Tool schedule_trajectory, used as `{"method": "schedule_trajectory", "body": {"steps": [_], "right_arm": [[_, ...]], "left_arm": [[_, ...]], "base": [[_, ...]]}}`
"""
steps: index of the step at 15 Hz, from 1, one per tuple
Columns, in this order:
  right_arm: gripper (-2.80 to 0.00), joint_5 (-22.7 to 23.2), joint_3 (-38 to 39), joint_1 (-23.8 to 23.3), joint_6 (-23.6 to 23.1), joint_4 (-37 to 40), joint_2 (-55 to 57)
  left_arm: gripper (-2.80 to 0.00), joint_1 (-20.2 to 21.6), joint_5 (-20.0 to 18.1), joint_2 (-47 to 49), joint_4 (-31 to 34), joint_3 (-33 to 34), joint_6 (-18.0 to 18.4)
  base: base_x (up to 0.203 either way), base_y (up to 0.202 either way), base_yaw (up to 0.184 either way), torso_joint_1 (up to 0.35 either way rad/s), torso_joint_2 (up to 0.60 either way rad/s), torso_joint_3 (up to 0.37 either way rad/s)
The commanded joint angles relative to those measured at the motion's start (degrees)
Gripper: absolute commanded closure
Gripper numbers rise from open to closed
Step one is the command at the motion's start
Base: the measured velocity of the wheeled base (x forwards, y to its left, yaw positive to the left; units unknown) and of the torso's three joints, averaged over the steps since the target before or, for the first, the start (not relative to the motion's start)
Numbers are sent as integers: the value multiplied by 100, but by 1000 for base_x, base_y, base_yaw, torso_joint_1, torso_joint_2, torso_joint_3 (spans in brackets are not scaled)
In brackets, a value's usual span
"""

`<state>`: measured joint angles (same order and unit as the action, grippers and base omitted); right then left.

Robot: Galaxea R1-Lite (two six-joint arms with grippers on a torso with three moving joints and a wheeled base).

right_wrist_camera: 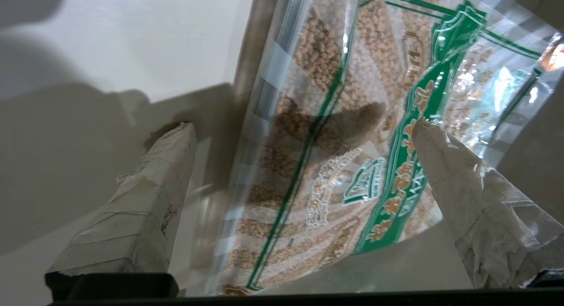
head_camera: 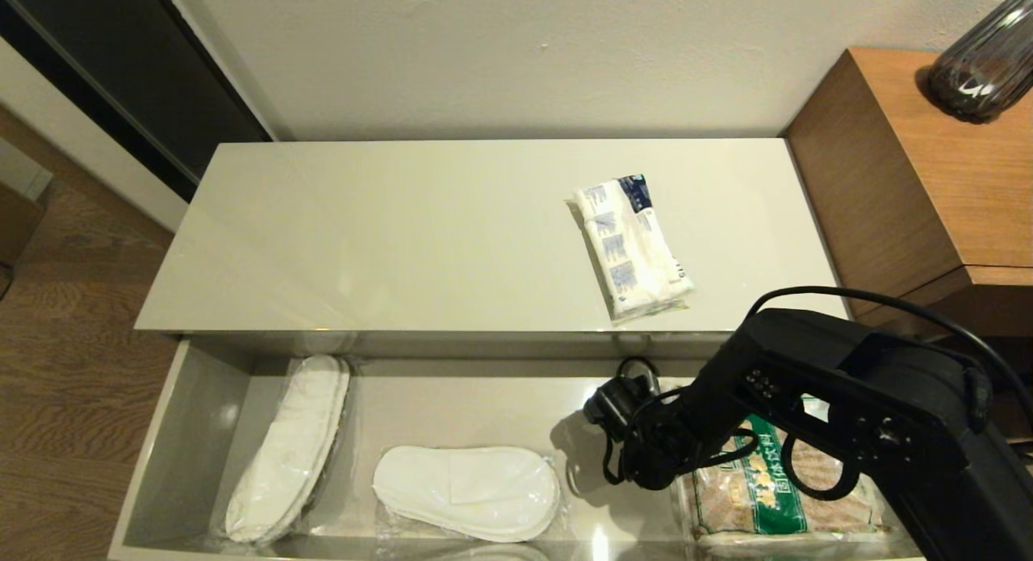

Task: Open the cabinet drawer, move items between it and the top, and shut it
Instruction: Take out the solid drinks from the drawer

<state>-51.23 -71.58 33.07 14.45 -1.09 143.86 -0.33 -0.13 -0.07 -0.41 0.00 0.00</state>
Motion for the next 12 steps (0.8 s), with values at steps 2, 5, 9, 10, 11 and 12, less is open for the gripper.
{"method": "schedule_trajectory", "body": {"steps": [2,5,9,10,11,12], "right_arm": [[-280,2,-13,-87,12,-152,37],[-280,78,4,-152,32,-269,28],[-280,60,88,-328,67,-357,19],[-280,68,120,-388,60,-451,28],[-280,69,127,-442,50,-522,37],[-280,69,127,-456,58,-525,37]], "left_arm": [[0,-2,5,7,-2,0,0],[0,-2,5,7,-2,0,0],[0,-2,5,7,-2,0,0],[0,1,-1,7,-2,0,0],[0,-2,-4,7,-2,0,0],[0,5,5,7,-2,0,0]], "base": [[0,0,0,0,0,0],[0,0,0,0,0,0],[0,0,0,0,0,0],[0,0,0,0,0,0],[0,0,0,0,0,0],[0,0,0,0,0,0]]}}
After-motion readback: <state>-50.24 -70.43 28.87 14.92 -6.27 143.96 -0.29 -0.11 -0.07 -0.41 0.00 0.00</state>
